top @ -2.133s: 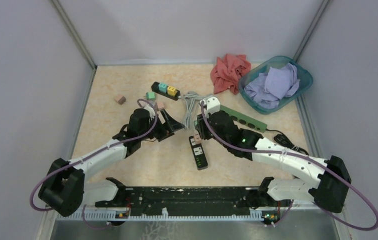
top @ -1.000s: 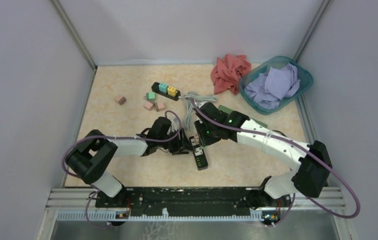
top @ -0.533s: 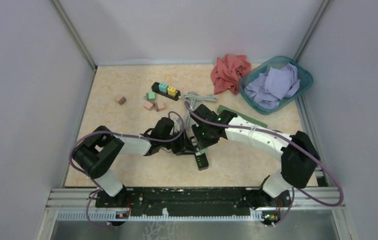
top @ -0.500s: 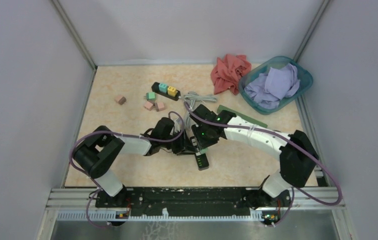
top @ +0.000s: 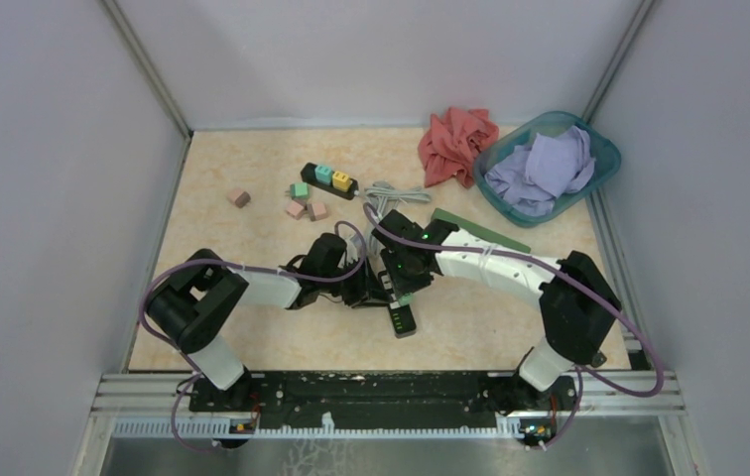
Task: Insert the plug
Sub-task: Insert the plug into the socket.
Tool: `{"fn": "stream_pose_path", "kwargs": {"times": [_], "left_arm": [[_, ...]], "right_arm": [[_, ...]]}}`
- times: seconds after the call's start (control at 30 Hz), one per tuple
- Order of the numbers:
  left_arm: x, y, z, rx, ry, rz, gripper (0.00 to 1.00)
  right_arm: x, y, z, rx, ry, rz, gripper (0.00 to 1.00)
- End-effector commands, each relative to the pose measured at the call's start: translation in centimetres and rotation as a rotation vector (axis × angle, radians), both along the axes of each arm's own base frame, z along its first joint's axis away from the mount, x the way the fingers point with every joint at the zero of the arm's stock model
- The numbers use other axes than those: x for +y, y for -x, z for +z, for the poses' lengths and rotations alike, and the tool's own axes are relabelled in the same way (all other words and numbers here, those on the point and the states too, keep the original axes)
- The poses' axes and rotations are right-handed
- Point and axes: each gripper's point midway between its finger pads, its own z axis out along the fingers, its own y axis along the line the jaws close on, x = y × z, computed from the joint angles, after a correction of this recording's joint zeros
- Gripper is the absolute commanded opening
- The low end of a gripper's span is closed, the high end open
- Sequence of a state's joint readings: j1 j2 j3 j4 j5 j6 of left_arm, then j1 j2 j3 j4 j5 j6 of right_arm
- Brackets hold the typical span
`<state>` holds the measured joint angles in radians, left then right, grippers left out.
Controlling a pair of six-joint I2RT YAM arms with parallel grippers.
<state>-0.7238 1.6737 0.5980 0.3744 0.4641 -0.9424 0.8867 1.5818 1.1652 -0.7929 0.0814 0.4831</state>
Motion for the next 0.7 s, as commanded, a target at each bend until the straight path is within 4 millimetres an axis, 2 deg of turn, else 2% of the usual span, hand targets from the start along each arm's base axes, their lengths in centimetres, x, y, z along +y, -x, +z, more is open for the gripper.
{"fn": "stream_pose_path", "kwargs": {"times": [0.0,0.23,0.67], "left_arm": [[-0.1,0.3,-0.7,0.01,-0.021,-0.008,0.39],[-0.1,0.4,-0.6,0.01,-0.019,-0.007,0.39],[-0.2,0.4,-0.9,0.018,-0.026,-0.005,0.38]], "right_arm": [[0.0,-1.0,-0.1,-0.034,-0.003,-0.042,0.0],[-0.3,-1.1,-1.0,-0.027,0.009,-0.065,0.0],[-1.5,0.1,-3.9,0.034,0.077,-0.048,0.0]]}}
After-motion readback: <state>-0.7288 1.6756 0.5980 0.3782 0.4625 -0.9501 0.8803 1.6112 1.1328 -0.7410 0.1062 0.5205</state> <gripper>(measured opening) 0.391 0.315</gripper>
